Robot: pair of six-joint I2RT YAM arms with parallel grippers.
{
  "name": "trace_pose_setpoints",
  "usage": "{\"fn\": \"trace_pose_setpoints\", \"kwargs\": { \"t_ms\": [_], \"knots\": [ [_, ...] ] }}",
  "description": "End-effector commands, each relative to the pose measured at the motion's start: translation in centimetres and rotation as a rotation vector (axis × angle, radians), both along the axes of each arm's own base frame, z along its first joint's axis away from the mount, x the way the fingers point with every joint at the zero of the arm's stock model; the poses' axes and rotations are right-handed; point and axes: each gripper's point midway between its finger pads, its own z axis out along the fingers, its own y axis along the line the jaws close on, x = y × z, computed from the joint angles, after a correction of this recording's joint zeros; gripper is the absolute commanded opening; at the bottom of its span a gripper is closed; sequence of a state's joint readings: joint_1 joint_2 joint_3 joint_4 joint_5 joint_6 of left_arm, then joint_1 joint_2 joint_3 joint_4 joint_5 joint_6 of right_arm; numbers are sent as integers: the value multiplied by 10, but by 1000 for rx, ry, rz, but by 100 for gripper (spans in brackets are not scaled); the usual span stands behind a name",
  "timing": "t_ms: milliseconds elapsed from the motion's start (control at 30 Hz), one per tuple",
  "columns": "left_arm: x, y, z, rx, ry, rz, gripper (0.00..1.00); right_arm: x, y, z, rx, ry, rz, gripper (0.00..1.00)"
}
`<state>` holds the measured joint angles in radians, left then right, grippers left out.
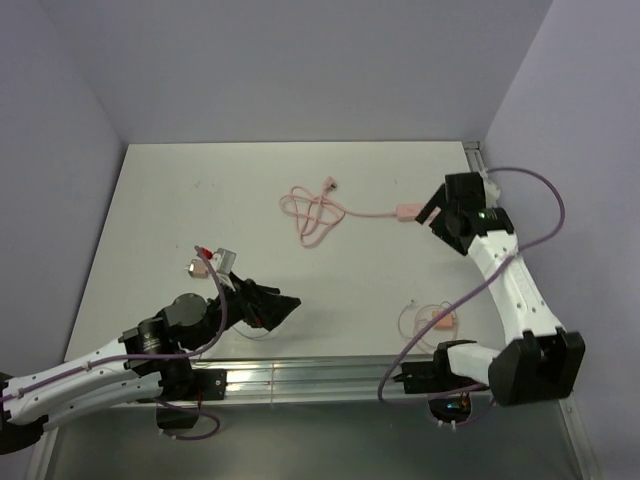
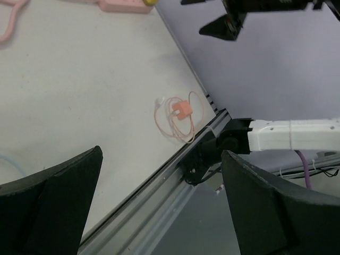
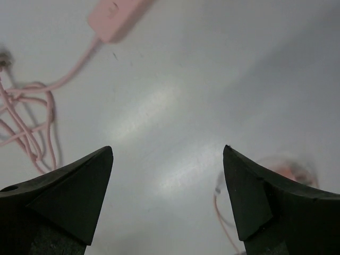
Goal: Insert the plug
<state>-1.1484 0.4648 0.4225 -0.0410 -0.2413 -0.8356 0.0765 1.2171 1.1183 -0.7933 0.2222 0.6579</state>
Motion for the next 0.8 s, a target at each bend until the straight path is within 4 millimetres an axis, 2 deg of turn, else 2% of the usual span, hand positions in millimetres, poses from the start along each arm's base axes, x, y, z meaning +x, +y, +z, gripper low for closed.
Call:
{"fn": "trace_pose_setpoints", "kwargs": {
  "t_ms": [0,67,100,133,167,200,233,300,333,500,600,633,733,767],
  "knots": [
    [-2,-7,3,11,86,-8,100,-42,11,-4,229,-45,-227,89],
    [-2,-10,5,13,109,-11,100,-65,5,1,256,-113,-283,78],
    [-2,-11,1,31,120,-14,99,-72,2,2,276,-138,-339,62],
    [-2,-12,5,26,122,-11,100,-82,0,2,282,-158,-353,54],
    [-2,-13,5,27,125,-14,99,-93,-1,-4,282,-130,-368,47],
    [-2,-13,5,30,127,-18,99,-101,0,-10,297,-103,-391,47],
    [-2,-14,6,30,127,-19,99,-116,-4,-18,264,-46,-411,47],
    [-3,-14,6,26,126,-26,99,-133,-11,-25,225,23,-459,48],
    [-3,-14,6,20,127,-24,99,-146,-21,-30,164,70,-494,49],
    [-3,-11,7,11,113,-17,99,-187,-39,-52,47,225,-607,50],
    [-3,-8,9,13,102,-14,99,-197,-35,-67,51,272,-589,51],
    [-2,-8,9,13,98,-13,99,-193,-32,-71,67,270,-572,52],
    [-3,-6,11,3,92,-12,99,-195,-28,-78,72,312,-554,64],
    [-3,-5,13,-4,88,-11,99,-193,-26,-77,83,316,-558,74]
  ]
}}
